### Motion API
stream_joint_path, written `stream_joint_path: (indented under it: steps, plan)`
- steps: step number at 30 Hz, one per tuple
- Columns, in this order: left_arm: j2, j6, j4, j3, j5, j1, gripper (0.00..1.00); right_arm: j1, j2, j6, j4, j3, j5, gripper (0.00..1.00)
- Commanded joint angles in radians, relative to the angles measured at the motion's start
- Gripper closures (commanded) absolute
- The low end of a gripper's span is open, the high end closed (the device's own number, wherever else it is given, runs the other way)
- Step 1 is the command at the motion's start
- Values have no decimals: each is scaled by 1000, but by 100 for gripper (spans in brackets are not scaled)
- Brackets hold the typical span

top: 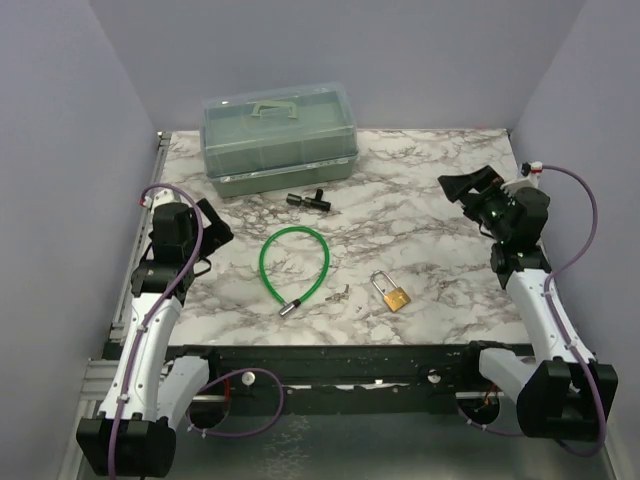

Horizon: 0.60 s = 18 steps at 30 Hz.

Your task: Unlock with the key

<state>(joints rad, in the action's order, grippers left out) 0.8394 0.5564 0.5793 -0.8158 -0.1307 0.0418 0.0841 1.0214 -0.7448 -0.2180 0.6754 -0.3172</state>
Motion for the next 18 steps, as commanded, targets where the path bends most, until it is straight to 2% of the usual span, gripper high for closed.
stream_joint_path:
  steps: [1, 5, 10, 13, 18]
  plan:
    - [-13, -30, -13, 1, 111, 11, 1, -3, -4, -29, 172, 59, -39, 0]
    - [-5, -33, -17, 1, 129, 11, 2, -3, 3, -11, 290, 73, -64, 0]
    - [-12, -27, -21, 6, 129, 12, 4, -52, 91, -56, 632, 201, 68, 0]
    - [-17, -25, -23, 9, 129, 12, 4, -150, 97, -102, 736, 230, 185, 0]
    - [-25, -21, -23, 11, 129, 13, 5, -398, 136, -208, 799, 255, 371, 0]
